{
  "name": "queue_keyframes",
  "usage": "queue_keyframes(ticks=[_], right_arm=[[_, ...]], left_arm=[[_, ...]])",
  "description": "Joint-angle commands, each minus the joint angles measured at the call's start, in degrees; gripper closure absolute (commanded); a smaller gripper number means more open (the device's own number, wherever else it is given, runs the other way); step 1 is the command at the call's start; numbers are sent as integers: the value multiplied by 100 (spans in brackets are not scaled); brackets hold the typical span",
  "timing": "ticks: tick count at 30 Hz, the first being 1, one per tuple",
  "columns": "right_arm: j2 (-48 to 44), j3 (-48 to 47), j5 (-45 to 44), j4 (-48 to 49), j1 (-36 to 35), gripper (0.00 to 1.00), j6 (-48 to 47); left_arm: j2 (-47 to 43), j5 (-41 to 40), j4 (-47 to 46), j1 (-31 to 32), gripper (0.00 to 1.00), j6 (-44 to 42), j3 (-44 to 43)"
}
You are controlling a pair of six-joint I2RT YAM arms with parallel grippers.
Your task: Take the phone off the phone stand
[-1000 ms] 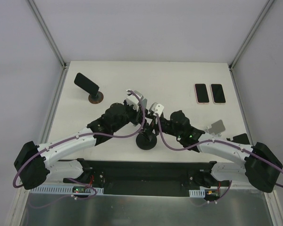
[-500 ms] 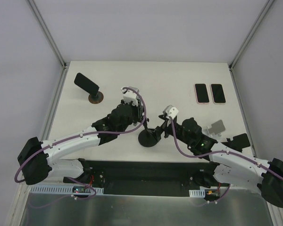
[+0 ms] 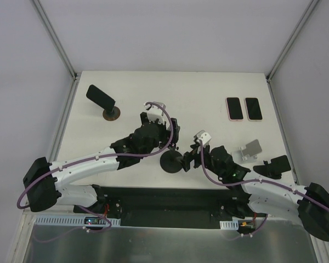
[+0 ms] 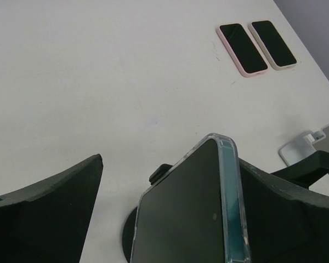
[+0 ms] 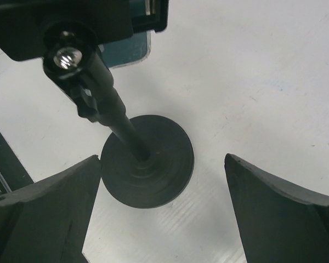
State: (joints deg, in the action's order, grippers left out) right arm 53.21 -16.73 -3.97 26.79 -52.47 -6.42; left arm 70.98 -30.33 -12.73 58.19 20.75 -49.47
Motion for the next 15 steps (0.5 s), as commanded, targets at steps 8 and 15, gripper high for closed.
queue_keyframes(ticks=[8, 15], right_arm=[[777, 434, 177, 1372, -18, 4, 817], [1253, 469, -86, 1356, -158, 4, 1142]], left_arm=[[-1164, 457, 701, 43, 1, 105, -458], [-1806, 904, 1246, -229, 1, -19, -449]])
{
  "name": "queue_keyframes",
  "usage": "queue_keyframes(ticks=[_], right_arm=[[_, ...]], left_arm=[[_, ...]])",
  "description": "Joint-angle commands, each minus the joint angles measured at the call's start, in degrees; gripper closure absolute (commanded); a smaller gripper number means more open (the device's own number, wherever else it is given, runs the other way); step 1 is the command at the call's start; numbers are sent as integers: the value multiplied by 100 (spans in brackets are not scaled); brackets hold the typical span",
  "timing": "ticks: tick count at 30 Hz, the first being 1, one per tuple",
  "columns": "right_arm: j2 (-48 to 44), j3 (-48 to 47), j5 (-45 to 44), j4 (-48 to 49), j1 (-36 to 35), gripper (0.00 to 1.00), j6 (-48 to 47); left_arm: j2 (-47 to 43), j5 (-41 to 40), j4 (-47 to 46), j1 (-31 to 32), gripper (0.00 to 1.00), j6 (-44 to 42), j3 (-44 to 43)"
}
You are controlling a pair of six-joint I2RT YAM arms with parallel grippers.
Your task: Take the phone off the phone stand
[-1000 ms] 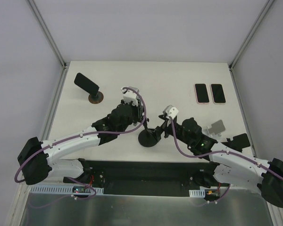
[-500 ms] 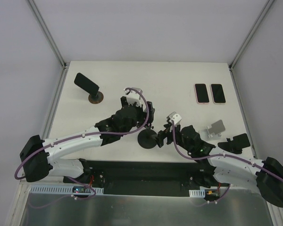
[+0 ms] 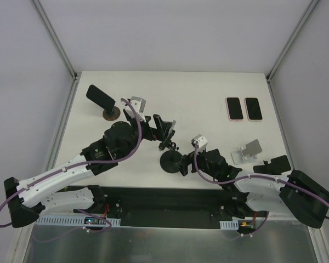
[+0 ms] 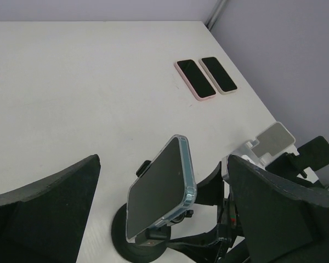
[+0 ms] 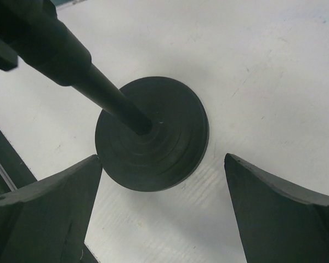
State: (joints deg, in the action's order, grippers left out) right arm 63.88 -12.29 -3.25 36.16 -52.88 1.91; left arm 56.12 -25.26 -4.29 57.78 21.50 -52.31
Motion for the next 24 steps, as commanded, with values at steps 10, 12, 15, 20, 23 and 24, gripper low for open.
queue_keyframes(ticks=[10, 12, 15, 20, 23, 24], right_arm=[[739, -36, -721, 592, -240, 4, 573], [871, -89, -878, 716, -275, 4, 582], [1188, -194, -1002, 954, -345, 4, 652], [1566, -256, -1064, 1068, -442, 4, 890], [1742, -379, -1187, 1068, -433, 4, 785], [1777, -422, -1178, 1068, -433, 4, 619]], left_arm=[[-1181, 1602, 746, -1146, 1, 276, 678], [-1261, 1664, 790, -1181, 1, 267, 792], [-1410, 1778, 825, -1207, 1, 276, 995], [-1709, 1805, 956, -1251, 1, 303, 1302], [-1867, 1822, 974, -1269, 1, 294, 1443], [-1894, 1883, 983, -1278, 1, 285, 1469]])
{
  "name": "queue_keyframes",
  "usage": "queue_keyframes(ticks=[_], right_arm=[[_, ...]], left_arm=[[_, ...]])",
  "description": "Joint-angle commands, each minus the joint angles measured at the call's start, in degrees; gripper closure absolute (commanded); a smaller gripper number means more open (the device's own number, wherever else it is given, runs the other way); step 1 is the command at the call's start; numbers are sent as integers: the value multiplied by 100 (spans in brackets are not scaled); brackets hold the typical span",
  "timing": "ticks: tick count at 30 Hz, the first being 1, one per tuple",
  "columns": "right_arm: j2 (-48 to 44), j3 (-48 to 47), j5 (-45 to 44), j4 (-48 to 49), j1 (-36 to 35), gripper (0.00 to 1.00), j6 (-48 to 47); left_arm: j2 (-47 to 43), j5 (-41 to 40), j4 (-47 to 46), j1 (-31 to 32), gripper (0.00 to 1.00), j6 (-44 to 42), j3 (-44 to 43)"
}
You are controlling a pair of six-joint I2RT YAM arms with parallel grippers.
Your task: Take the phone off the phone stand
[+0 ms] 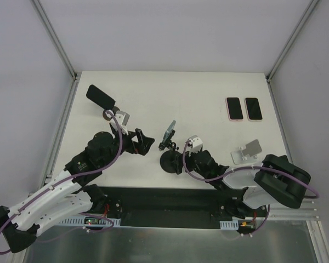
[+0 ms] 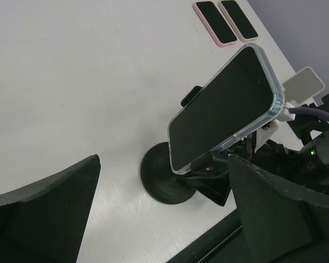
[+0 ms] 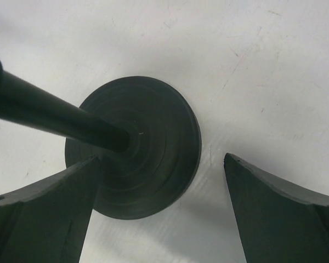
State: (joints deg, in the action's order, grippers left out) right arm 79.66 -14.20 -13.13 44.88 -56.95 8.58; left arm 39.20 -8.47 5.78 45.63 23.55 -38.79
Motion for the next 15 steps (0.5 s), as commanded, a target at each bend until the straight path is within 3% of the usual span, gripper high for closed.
queue_keyframes(ticks=[1, 8, 15], right_arm=[[295, -311, -138, 196, -9, 4, -136], [849, -944, 372, 354, 157, 4, -568], [798, -1121, 916, 521, 729, 4, -787]], left_arm=[[-237, 231, -24, -63, 1, 79, 169], [-106, 1188, -349, -63, 1, -148, 301], [473, 2174, -964, -63, 1, -623, 381]])
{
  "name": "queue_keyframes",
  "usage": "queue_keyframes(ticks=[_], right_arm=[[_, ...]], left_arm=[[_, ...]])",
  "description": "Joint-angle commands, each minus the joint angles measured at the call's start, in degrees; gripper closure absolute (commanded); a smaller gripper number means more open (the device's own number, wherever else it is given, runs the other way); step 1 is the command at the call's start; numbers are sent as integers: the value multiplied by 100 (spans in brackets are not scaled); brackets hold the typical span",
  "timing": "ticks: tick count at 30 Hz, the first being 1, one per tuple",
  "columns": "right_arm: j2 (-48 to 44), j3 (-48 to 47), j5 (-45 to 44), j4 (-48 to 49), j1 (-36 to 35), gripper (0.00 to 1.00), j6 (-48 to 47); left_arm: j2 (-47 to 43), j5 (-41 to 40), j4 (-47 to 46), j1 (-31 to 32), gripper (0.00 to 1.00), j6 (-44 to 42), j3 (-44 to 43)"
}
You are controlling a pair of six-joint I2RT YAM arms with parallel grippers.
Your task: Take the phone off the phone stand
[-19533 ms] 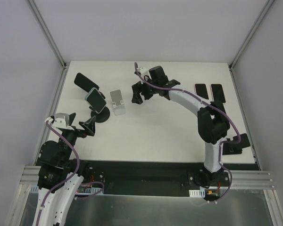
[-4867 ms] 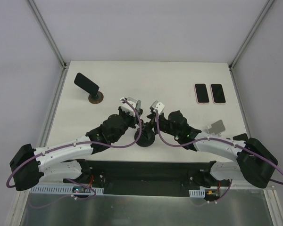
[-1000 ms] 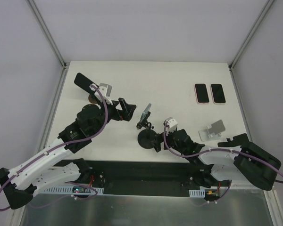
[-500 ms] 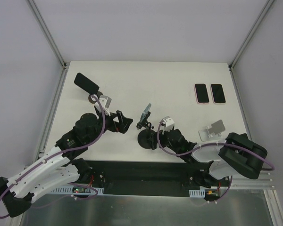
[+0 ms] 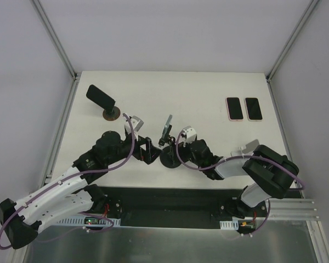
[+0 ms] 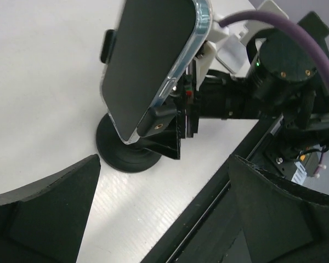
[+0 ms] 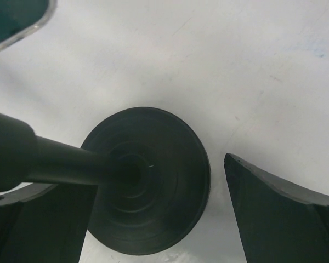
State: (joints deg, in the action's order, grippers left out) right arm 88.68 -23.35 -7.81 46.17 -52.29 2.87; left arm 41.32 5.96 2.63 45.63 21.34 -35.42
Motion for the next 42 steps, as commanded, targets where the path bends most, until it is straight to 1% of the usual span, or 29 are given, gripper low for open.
queue_keyframes(ticks=[1, 4, 8, 10, 14, 15, 19, 20, 22, 23, 26, 27, 30, 33, 34, 37, 40, 42], right_arm=[[-167, -196, 473, 392, 316, 4, -252], [-492, -30, 728, 358, 316, 4, -481], [-1062, 269, 720, 112, 316, 4, -498], [-1519, 445, 667, -143, 316, 4, -542], [-2415, 700, 282, -678, 316, 4, -683], [-2791, 744, 202, -923, 316, 4, -726], [-3786, 1017, -491, -1452, 316, 4, -788], [-4180, 1121, -606, -1645, 325, 4, -797], [-4569, 1201, -913, -1865, 325, 4, -858], [-4927, 1236, -1002, -2093, 334, 4, -859], [-5526, 1333, -1266, -2480, 325, 4, -937], [-5650, 1342, -1293, -2560, 342, 4, -955], [-5827, 1307, -1197, -2754, 334, 4, -991], [-5644, 1184, -732, -2780, 334, 4, -964], [-5582, 1123, -469, -2754, 334, 4, -947], [-5336, 1044, -134, -2728, 334, 4, -938], [-5318, 956, -54, -2903, 342, 4, -912], [-5466, 938, -36, -3061, 334, 4, -868]], left_arm=[[349, 801, -781, -63, 1, -542, 9], [675, 837, -957, -54, 1, -780, -114], [1132, 819, -1010, -63, 1, -974, -377], [1404, 995, -1019, -63, 1, -974, -544], [1730, 1267, -1063, -45, 1, -851, -756], [1791, 1302, -1107, -28, 1, -816, -782], [1923, 1426, -1300, 122, 1, -719, -826], [2028, 1435, -1318, 200, 1, -711, -844], [2160, 1496, -1327, 280, 1, -667, -940], [2257, 1496, -1327, 393, 1, -649, -984], [2406, 1444, -1362, 605, 1, -614, -1090], [2442, 1417, -1388, 727, 1, -570, -1125], [2495, 1321, -1458, 781, 1, -360, -1108], [2460, 1101, -1529, 790, 1, -123, -1020], [2442, 1092, -1564, 825, 1, -87, -994], [2424, 1092, -1731, 947, 1, 10, -949], [2468, 1118, -1819, 1053, 1, 80, -984], [2547, 1144, -1906, 1185, 1, 115, -1028]])
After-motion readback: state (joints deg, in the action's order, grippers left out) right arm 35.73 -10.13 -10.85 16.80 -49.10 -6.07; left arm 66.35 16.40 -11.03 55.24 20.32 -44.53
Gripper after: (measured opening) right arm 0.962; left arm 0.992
